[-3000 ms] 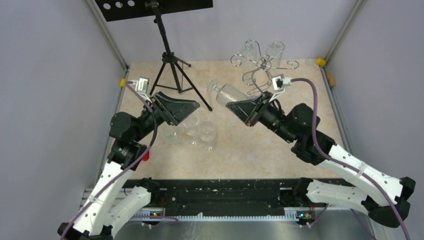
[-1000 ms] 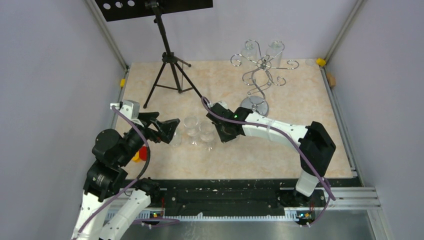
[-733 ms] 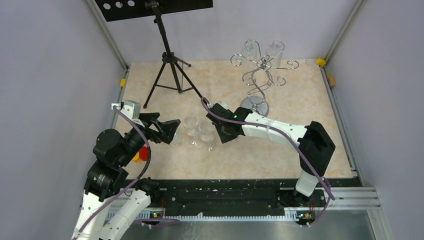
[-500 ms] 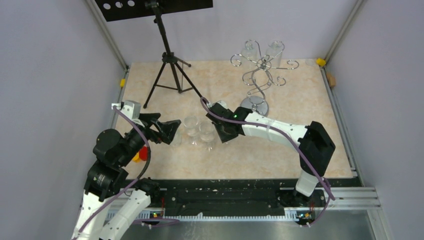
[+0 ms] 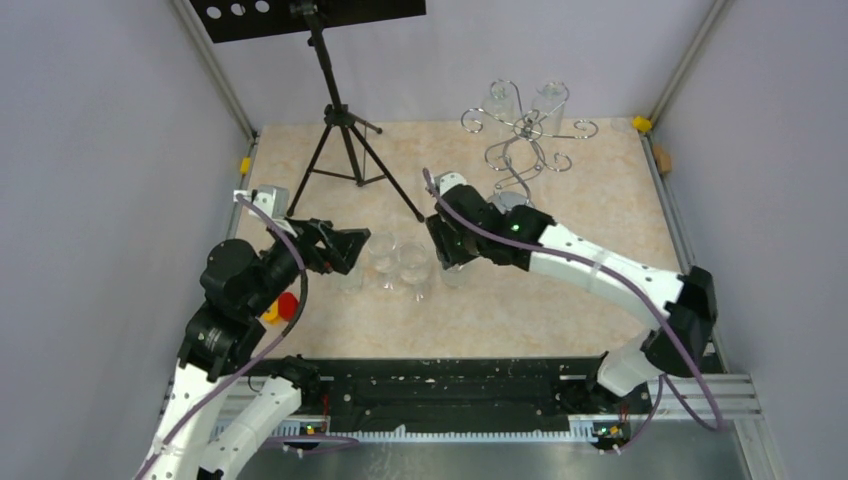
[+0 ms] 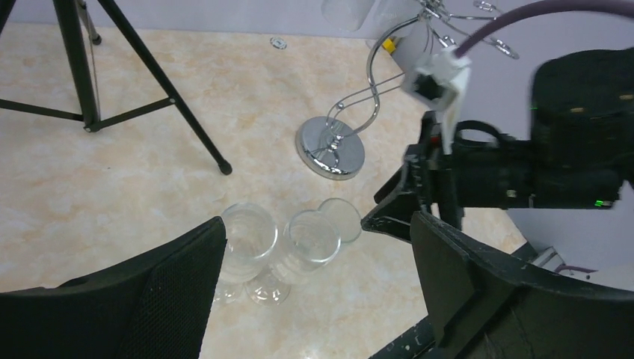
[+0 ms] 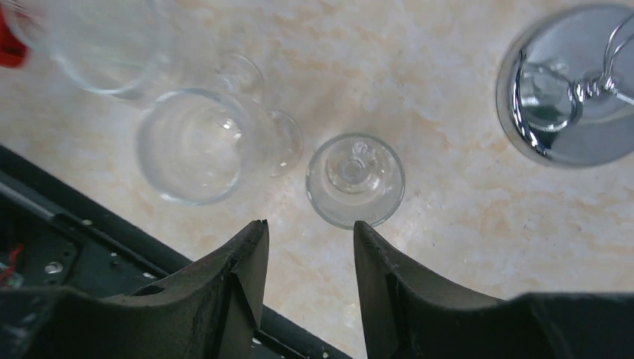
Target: Take the wine glass off the wine glass rack
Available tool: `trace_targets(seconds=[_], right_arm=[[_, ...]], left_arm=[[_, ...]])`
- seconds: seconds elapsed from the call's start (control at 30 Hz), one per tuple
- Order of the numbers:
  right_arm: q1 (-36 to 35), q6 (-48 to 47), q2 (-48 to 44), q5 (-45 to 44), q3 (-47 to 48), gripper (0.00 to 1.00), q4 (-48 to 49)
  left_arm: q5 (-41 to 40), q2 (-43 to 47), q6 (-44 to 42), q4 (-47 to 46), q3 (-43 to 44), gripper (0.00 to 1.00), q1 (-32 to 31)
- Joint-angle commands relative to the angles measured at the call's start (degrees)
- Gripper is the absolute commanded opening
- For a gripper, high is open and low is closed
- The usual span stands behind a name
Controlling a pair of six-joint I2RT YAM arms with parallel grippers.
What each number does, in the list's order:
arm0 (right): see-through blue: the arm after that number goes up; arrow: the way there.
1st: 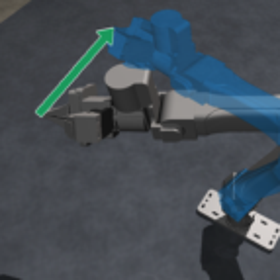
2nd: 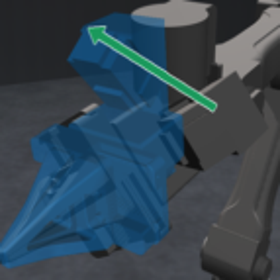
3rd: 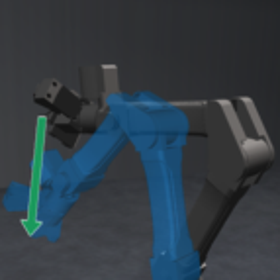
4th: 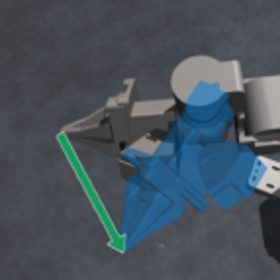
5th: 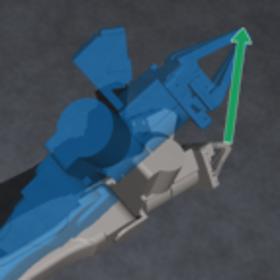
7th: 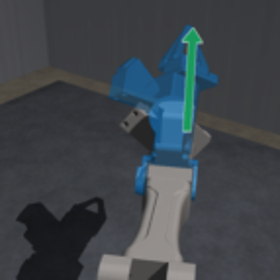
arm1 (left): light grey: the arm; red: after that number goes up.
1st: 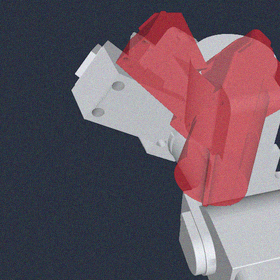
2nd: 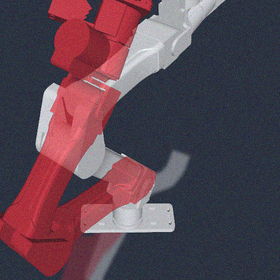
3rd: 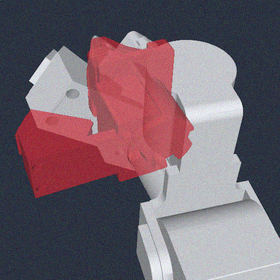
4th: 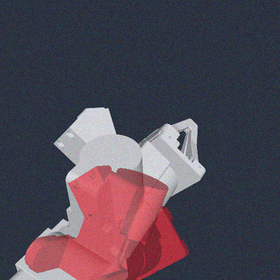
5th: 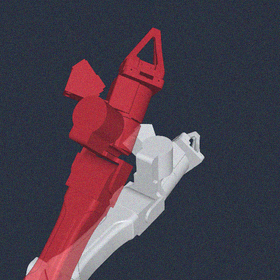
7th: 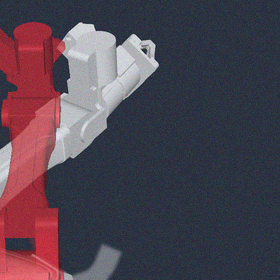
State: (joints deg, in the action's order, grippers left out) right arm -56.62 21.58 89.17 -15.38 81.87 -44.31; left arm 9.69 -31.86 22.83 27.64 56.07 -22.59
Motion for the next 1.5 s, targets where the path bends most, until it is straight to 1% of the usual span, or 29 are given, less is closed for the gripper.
trace_targets(seconds=[0.0,0.07,0.1,0.17,0.2,0.33,0.47,0.63,0.7,0.8,0.87,0.97,1.07,1.1,1.27,1.4,1.47], right_arm=[[-0.43,-1.68,-10.48,4.44,-0.20,0.47,7.49],[-0.09,-1.95,-14.79,7.30,-1.23,0.47,10.20],[0.12,-1.75,-17.22,8.01,-1.66,0.47,11.48],[0.91,-0.38,-21.89,7.70,-2.32,0.47,13.14],[1.33,0.55,-23.91,6.53,-2.44,0.47,13.48],[1.69,3.51,-32.45,-1.22,-2.58,0.48,14.40],[1.69,5.78,-38.13,-9.59,-3.40,0.48,14.35],[1.69,8.46,-41.48,-14.64,-3.54,0.49,11.44],[1.68,10.16,-42.54,-16.77,-3.68,0.49,10.08],[1.66,12.07,-44.50,-17.14,-4.91,0.49,10.23],[1.69,12.82,-45.85,-16.43,-6.03,0.49,10.64],[1.67,14.42,-46.72,-16.52,-7.07,0.49,9.41],[1.68,15.65,-47.33,-16.30,-8.64,0.49,8.85],[1.69,15.96,-47.52,-16.08,-9.18,0.49,8.94],[1.68,16.99,-48.12,-15.65,-11.45,0.49,9.82],[1.69,17.07,-47.87,-15.64,-11.99,0.49,10.25],[1.68,17.18,-47.35,-15.82,-11.87,0.49,9.93]], left_arm=[[1.39,-4.02,6.18,-9.39,1.16,0.96,0.20],[1.60,-8.07,9.86,-11.57,2.80,0.93,0.18],[2.70,-10.14,11.30,-11.90,4.50,0.90,0.18],[6.31,-14.57,13.83,-14.11,7.04,0.84,0.18],[7.75,-16.61,14.99,-17.48,7.52,0.84,0.22],[9.54,-24.67,19.16,-26.64,8.75,0.84,0.19],[9.74,-32.42,22.77,-35.67,10.55,0.89,0.23],[9.24,-41.95,26.93,-39.18,16.40,0.90,0.18],[10.37,-45.90,29.29,-42.38,17.82,0.90,0.22],[10.49,-51.52,32.57,-46.98,20.82,0.88,0.17],[10.96,-55.72,32.23,-46.59,24.81,0.85,0.18],[12.30,-61.59,29.94,-45.79,31.36,0.85,0.09],[15.65,-68.58,26.83,-39.78,42.69,0.83,0.05],[16.92,-70.65,26.15,-38.42,45.28,0.83,0.01],[20.73,-79.29,27.28,-36.70,54.27,0.82,-0.08],[24.52,-85.53,29.21,-32.41,62.63,0.74,-0.24],[25.31,-87.41,29.92,-32.23,64.27,0.67,-0.39]])
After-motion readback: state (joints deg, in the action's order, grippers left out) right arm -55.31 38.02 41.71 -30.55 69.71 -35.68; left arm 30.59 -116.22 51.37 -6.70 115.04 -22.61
